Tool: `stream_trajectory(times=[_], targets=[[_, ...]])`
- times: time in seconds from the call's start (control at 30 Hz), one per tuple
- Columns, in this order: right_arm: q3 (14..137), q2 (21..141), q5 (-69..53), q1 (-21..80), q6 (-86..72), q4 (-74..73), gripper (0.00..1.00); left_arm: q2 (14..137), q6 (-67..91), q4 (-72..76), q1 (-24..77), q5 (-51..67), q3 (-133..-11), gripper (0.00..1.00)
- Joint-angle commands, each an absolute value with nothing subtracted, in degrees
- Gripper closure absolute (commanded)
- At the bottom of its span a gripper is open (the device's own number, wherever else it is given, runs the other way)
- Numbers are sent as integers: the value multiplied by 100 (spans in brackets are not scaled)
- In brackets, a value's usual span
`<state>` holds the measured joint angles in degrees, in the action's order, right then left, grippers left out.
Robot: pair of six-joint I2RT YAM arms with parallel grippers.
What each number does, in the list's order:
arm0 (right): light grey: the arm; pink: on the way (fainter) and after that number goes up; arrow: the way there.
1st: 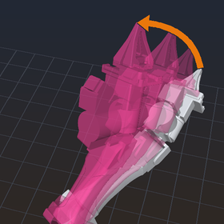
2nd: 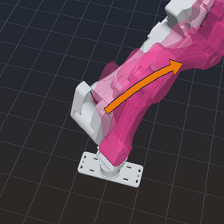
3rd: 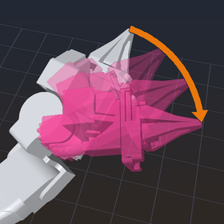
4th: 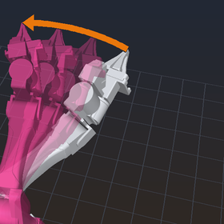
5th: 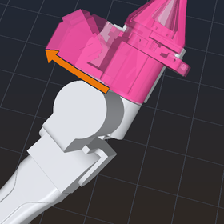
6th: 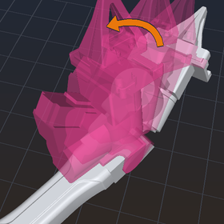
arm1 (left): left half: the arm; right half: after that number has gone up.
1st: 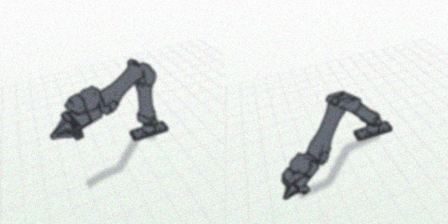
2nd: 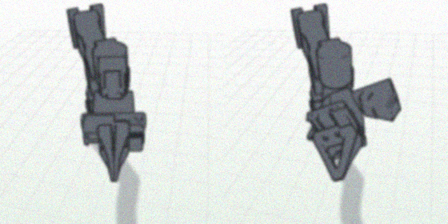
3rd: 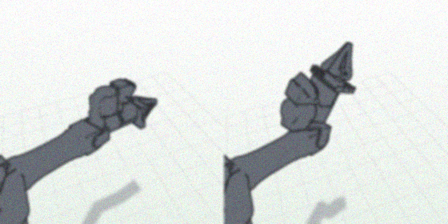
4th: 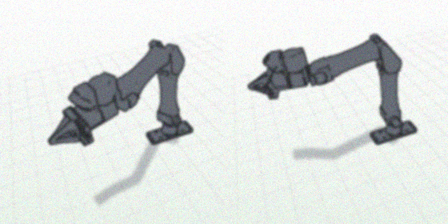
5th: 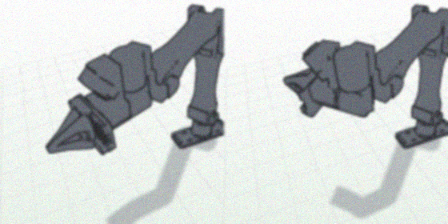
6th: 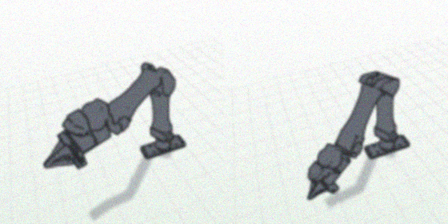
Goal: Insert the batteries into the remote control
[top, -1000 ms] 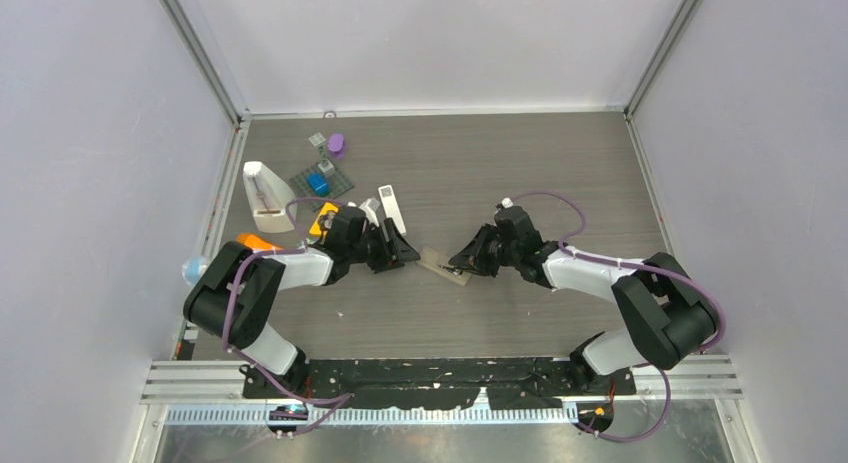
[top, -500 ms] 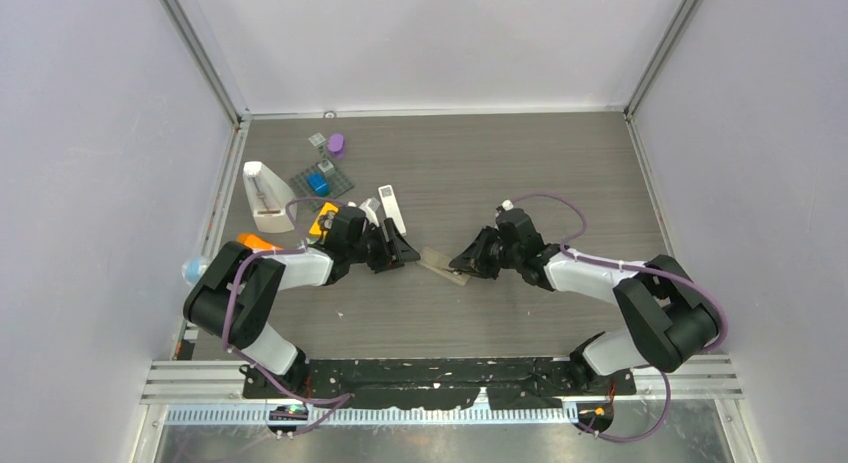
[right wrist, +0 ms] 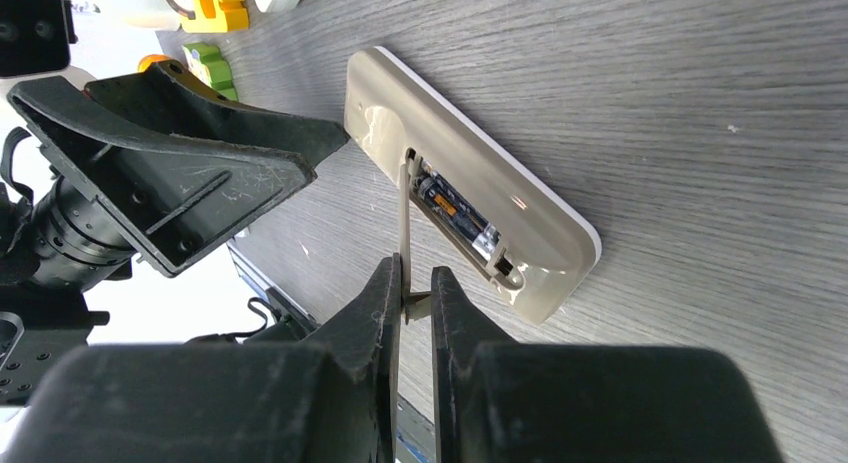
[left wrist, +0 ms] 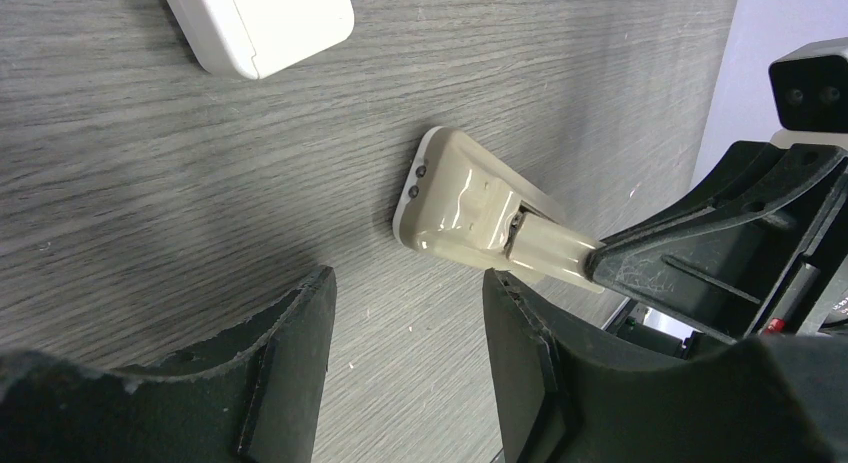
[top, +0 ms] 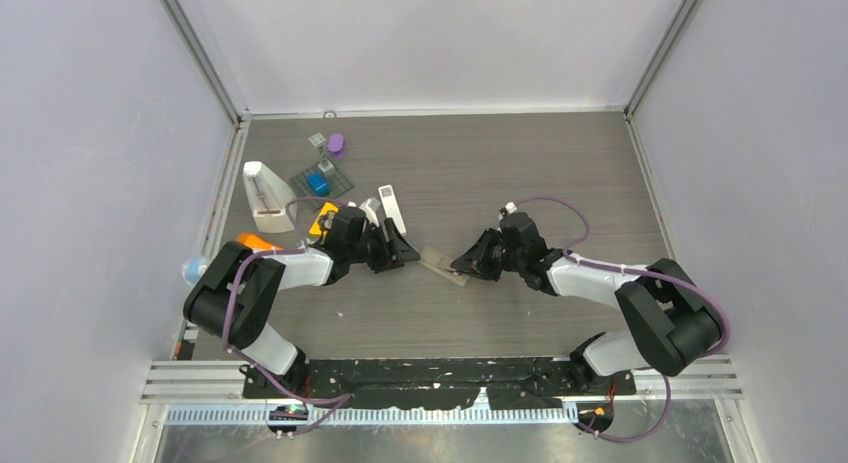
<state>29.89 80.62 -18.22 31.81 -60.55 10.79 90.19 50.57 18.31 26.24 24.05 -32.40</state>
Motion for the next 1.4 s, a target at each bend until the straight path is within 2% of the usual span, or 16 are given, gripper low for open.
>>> stream_trajectory(times=[0.0, 0.73, 1.37], targets=[[2913, 7933, -1639, 3151, -6192, 1500, 95, 9023, 4948, 1986, 2602, 2338, -3292, 43], [2670, 8106, -1882, 3144, -6706, 2036, 95, 9028, 4950, 2041, 2602, 2314, -3322, 44], [2903, 8354, -1571, 3164, -6444, 1228, 94, 8991, 4931, 2019, 2602, 2314, -3339, 44]])
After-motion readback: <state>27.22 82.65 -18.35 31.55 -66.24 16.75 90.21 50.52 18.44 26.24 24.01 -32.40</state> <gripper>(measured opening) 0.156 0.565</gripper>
